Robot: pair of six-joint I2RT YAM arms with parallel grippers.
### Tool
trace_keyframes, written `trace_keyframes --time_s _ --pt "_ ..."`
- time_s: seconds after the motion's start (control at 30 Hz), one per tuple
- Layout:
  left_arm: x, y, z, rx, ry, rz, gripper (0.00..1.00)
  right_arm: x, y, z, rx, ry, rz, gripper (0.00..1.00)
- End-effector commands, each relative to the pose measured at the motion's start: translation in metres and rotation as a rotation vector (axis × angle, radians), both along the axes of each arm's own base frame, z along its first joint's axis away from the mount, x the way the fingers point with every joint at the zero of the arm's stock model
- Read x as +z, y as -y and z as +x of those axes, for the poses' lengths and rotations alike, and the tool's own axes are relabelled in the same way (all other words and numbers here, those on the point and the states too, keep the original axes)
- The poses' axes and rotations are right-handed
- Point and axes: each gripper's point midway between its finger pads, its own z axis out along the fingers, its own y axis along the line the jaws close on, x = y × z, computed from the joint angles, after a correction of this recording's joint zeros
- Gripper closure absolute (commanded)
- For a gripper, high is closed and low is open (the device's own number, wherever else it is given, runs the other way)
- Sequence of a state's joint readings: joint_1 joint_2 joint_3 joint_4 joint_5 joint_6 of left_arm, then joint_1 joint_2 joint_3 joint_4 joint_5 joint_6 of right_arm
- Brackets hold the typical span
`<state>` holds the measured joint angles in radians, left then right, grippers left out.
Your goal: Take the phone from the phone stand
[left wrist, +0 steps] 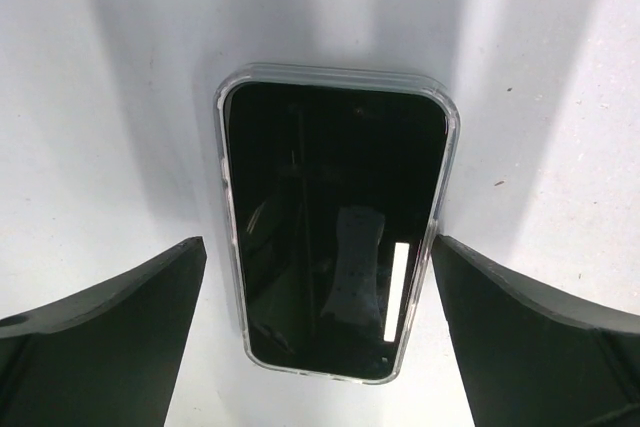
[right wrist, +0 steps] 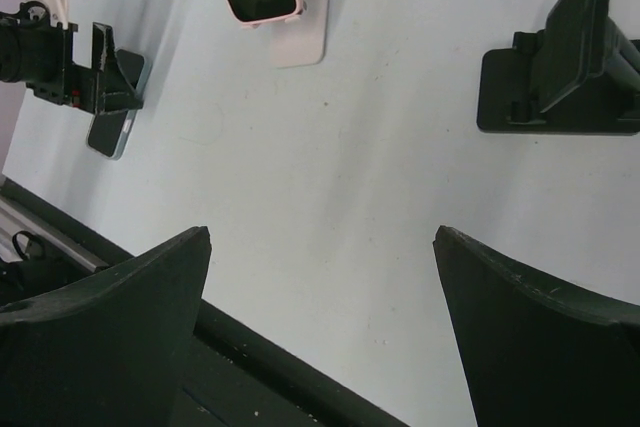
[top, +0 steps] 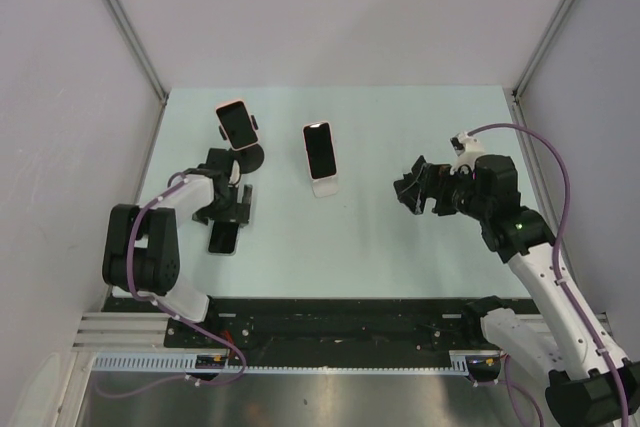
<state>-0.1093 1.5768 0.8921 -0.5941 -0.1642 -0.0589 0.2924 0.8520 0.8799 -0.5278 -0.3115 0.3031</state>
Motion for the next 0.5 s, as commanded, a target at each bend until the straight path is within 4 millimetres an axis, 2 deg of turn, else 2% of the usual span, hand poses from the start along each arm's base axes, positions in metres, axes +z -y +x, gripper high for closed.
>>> trace_keyframes --time_s 0.0,0.03,0.17,0.2,0.27,0.3,0.37,0.4,0.47 --pt "0.020 0.000 0.012 -0.022 0.074 -0.013 0.00 0.011 0.012 0.002 -0.039 0.063 -0.042 0.00" --pt "0.023 0.001 0.012 -0.023 0.084 -0.023 0.00 0.011 0.015 0.003 -0.057 0.064 -0.052 0.00" --pt "0.057 0.013 0.010 -0.007 0.208 -0.103 0.00 0.005 0.023 0.009 -0.129 0.036 -0.057 0.00" --pt "0.081 0.016 0.011 0.008 0.298 -0.134 0.00 0.000 0.027 0.012 -0.156 0.017 -0.070 0.00" --pt "0.103 0.024 0.008 0.012 0.381 -0.189 0.00 -0.005 0.033 0.018 -0.201 -0.001 -0.083 0.00" --pt "0.131 0.027 0.006 0.017 0.481 -0.224 0.00 -0.006 0.040 0.025 -0.245 0.002 -0.093 0.00" --pt "0.156 0.036 0.001 -0.009 0.572 -0.288 0.00 -0.013 0.044 0.035 -0.271 -0.019 -0.093 0.05" --pt "0.177 0.039 -0.004 -0.024 0.653 -0.310 0.00 -0.011 0.046 0.042 -0.285 -0.008 -0.086 0.07" --pt "0.195 0.041 -0.011 -0.048 0.737 -0.333 0.00 -0.024 0.053 0.055 -0.336 -0.044 -0.097 0.12"
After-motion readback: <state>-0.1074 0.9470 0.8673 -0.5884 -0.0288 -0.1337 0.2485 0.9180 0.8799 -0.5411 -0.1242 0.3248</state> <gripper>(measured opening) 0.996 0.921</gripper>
